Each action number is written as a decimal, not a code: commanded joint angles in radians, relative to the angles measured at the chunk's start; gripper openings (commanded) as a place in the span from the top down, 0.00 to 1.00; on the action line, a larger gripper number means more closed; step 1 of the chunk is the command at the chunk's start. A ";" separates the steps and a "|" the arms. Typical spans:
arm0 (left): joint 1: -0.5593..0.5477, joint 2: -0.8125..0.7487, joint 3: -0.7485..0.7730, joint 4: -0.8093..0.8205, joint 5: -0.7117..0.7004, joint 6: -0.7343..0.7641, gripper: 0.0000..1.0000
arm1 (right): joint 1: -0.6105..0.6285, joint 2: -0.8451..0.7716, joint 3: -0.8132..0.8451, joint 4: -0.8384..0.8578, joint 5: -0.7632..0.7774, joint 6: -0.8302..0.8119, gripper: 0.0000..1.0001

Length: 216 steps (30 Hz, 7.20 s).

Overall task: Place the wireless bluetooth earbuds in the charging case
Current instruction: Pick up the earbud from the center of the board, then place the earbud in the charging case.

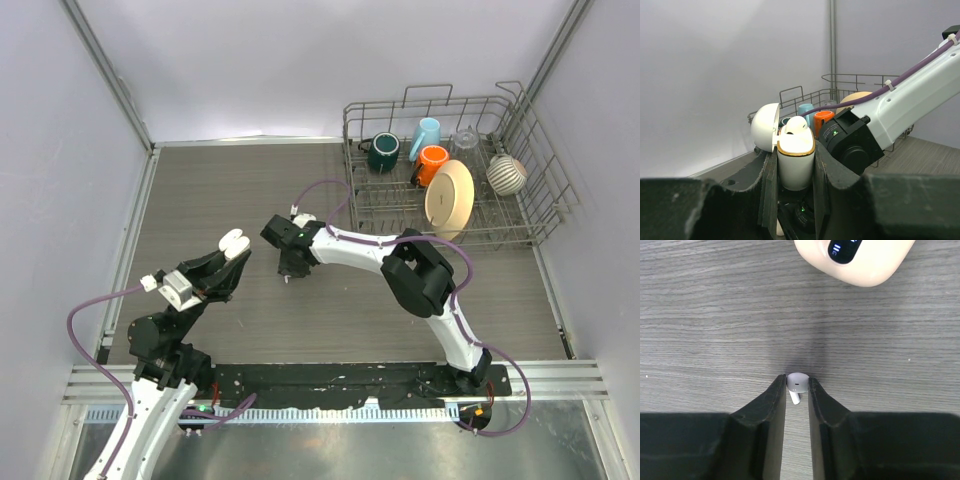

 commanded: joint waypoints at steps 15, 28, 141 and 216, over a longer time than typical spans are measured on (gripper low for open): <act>-0.001 -0.023 0.023 -0.003 -0.028 0.016 1.00 | 0.011 -0.211 -0.385 0.060 -0.050 -0.277 0.99; -0.001 -0.015 0.026 -0.009 -0.036 0.023 1.00 | 0.025 -0.336 -0.585 0.181 -0.014 -0.297 0.62; -0.003 0.157 0.013 0.245 0.107 -0.093 1.00 | 0.160 -0.741 -0.648 1.505 -0.253 -0.561 0.99; -0.001 0.121 0.000 0.259 0.029 -0.099 1.00 | 0.287 -0.747 -0.588 1.229 0.152 -0.891 0.85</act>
